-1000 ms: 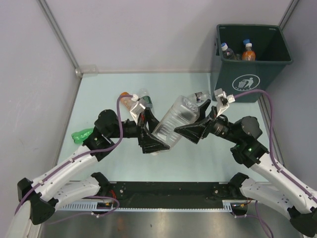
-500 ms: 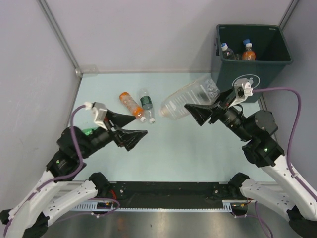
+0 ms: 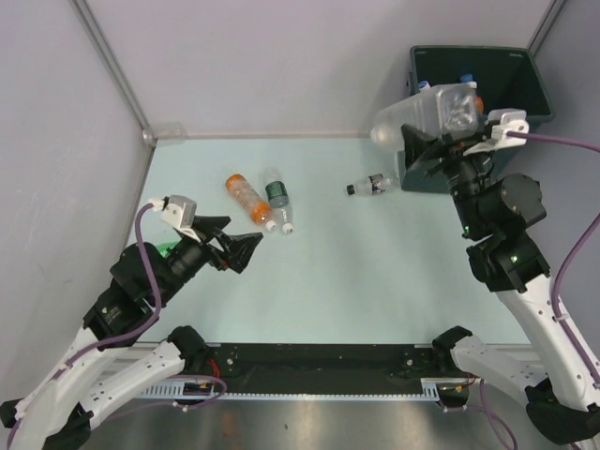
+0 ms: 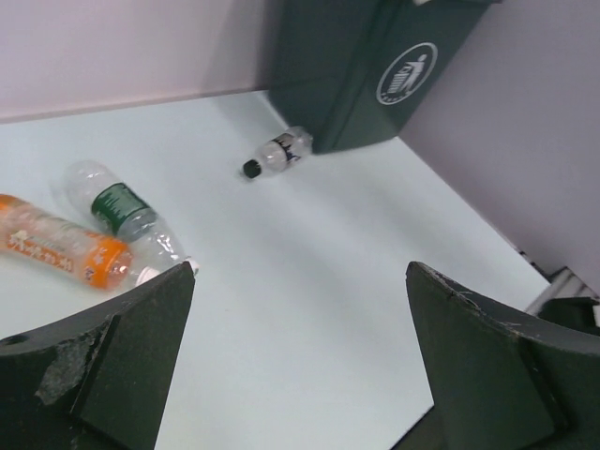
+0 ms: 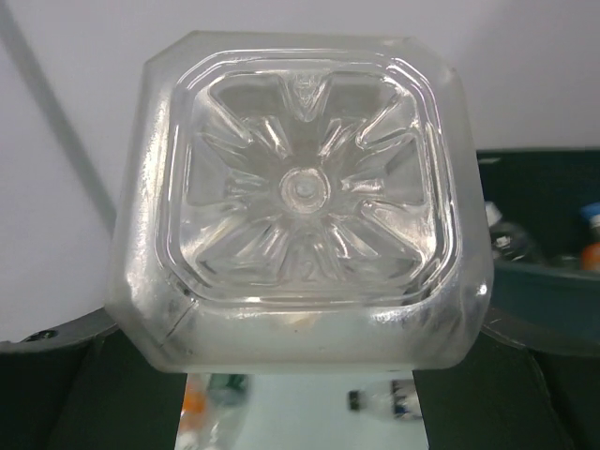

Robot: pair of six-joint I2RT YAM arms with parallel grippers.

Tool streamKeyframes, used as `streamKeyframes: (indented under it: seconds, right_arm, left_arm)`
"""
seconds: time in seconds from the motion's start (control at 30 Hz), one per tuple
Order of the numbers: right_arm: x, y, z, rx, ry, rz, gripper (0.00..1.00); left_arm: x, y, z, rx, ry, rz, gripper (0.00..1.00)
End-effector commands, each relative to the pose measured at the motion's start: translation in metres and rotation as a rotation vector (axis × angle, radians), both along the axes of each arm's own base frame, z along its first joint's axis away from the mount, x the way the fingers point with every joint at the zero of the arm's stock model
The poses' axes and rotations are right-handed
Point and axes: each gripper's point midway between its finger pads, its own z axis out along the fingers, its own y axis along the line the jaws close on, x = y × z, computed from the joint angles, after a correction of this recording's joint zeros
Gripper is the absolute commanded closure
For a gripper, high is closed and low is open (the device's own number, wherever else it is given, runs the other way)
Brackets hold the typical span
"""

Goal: Put the plastic bottles in the bin
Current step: Place the plastic bottle in the trash bin.

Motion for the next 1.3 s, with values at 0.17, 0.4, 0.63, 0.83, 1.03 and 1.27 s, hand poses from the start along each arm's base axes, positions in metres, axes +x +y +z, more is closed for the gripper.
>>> streamKeyframes:
  seconds: [0.17,0.4,0.63,0.83,1.03,1.27]
  right_arm:
    - [0.066,-0.117,0.071,0.075,-0.181,-0.466,0.76]
    - [0.142,-0.157,0.074,0.096,-0.172,-0.520,0.75]
    - [0.220,-0.179,0.062,0.066,-0.113,-0.543,0.72]
    - [0.250,-0.189,0.058,0.062,-0.077,-0.573,0.01]
    - [0.242,-0.183,0.062,0.053,-0.065,-0.539,0.00]
    - [0.202,-0.163,0.080,0.042,-0.043,-0.442,0.00]
  left_arm:
    - [0.024,0.003,-0.037,0.099,0.049,0.098,0.00]
    - [0.026,-0.001,-0.038,0.111,0.051,0.082,0.00]
    - [0.031,-0.005,-0.039,0.129,0.064,0.084,0.00]
    - [0.033,-0.008,-0.039,0.130,0.069,0.084,0.00]
    - [0.035,-0.008,-0.041,0.132,0.075,0.089,0.00]
    - [0.039,-0.007,-0.047,0.141,0.107,0.118,0.00]
